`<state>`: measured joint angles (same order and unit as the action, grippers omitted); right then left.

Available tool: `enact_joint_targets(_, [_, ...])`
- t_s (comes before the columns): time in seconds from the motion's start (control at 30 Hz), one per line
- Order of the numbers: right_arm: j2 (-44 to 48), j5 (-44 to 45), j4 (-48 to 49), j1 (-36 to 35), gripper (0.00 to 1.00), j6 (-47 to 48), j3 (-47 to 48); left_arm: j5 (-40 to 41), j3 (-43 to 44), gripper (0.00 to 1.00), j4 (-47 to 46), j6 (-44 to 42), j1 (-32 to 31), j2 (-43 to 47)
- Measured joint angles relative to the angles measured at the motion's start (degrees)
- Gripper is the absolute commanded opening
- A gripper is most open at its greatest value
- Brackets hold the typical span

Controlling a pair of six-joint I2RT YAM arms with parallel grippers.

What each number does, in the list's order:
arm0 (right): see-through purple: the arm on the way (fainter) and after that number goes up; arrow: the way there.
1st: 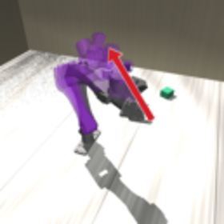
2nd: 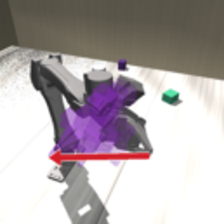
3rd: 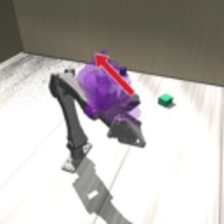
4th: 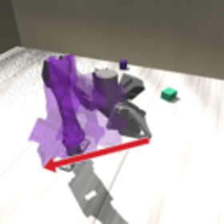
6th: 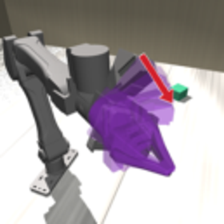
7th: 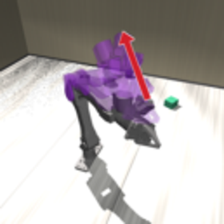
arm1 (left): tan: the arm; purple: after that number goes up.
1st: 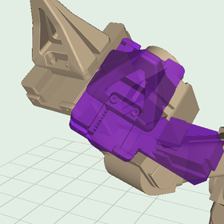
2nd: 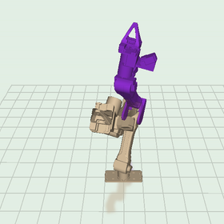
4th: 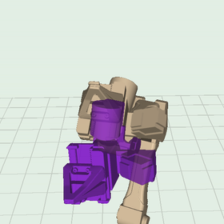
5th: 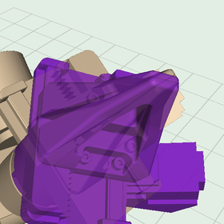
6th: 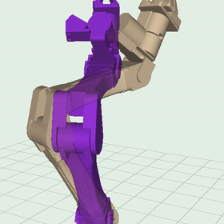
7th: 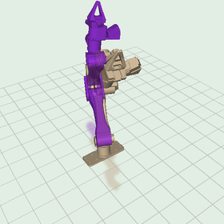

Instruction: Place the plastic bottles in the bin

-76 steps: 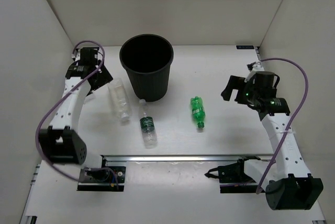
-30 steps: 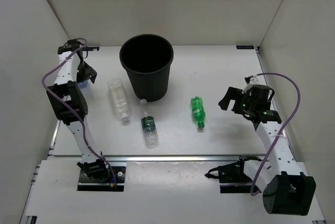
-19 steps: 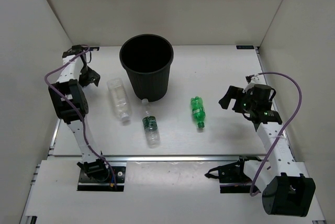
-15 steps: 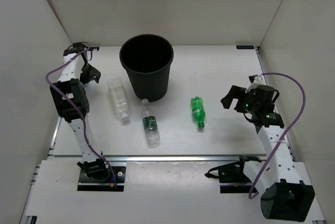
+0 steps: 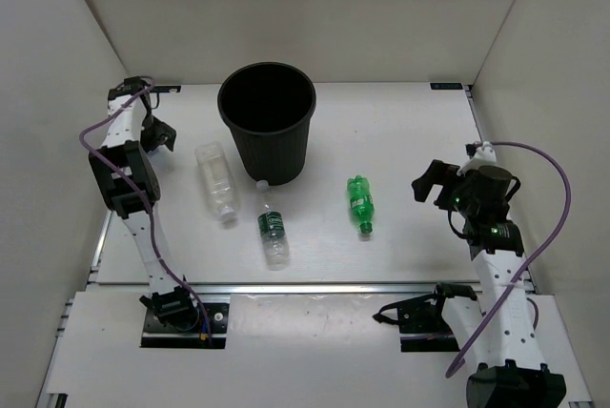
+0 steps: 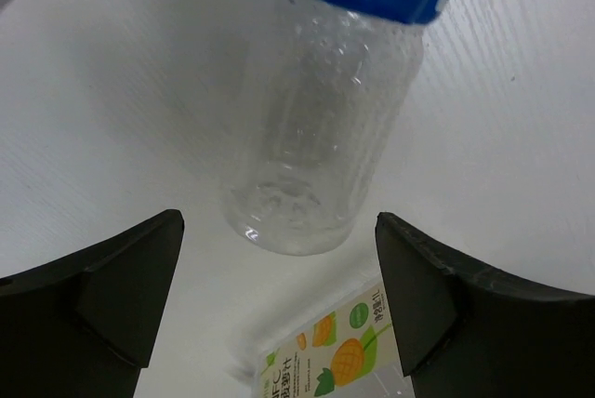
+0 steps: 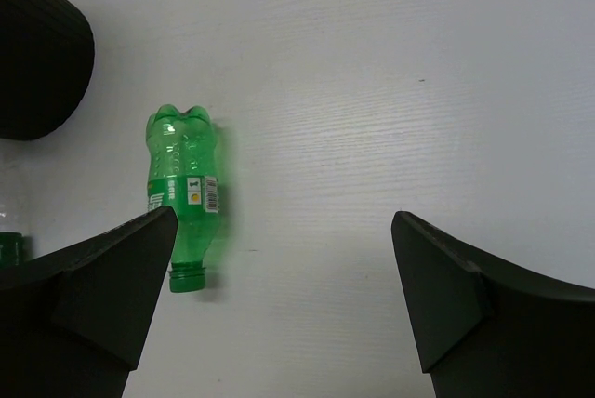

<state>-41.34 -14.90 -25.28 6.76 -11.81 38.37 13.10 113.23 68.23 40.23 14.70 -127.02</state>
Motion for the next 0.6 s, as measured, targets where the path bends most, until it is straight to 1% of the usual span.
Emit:
enact_joint_targets(0.03, [0.7,0.1,0.0,0.0,0.99,0.0,-0.4,0.1,1.8,0.95,0.9,0.0,0.4,-0.9])
enact_joint_targets(0.17, [4.1,0.7,0.3,1.2,0.99,0.0,-2.5,1.3,7.8,0.98,2.5,-0.8,1.1,-4.8])
enact_joint_targets(0.3, [5.8,1.0,0.6,3.1,0.99,0.0,-2.9,2.2,15.7,0.94,5.9,-1.1,0.6,-10.1])
enact_joint_targets(0.37, [6.0,1.2,1.1,3.4,1.0,0.0,-2.9,2.3,17.4,0.88,6.0,-1.2,0.2,-11.6])
enact_joint_targets(0.4, [6.0,1.6,1.3,3.4,0.99,0.1,-2.9,2.4,17.4,0.79,6.6,-1.3,0.0,-11.9])
enact_joint_targets(0.43, [6.0,2.0,1.4,3.4,0.99,0.2,-2.9,2.5,17.4,0.64,7.2,-1.3,-0.2,-12.0])
enact_joint_targets(0.47, [6.0,2.5,1.5,3.3,0.99,0.4,-2.9,2.6,17.4,0.38,7.5,-1.2,-0.3,-12.0])
enact_joint_targets(0.53, [6.1,3.6,1.5,2.8,0.99,0.7,-2.9,2.8,17.5,0.1,8.2,-1.5,-0.4,-12.0])
enact_joint_targets(0.57, [6.3,4.1,1.5,2.6,0.99,0.9,-2.9,2.8,17.6,0.06,8.3,-1.4,-0.4,-12.0])
enact_joint_targets(0.6, [6.6,4.6,1.6,2.5,0.99,1.0,-2.9,2.9,17.7,0.06,8.4,-1.5,-0.4,-12.0])
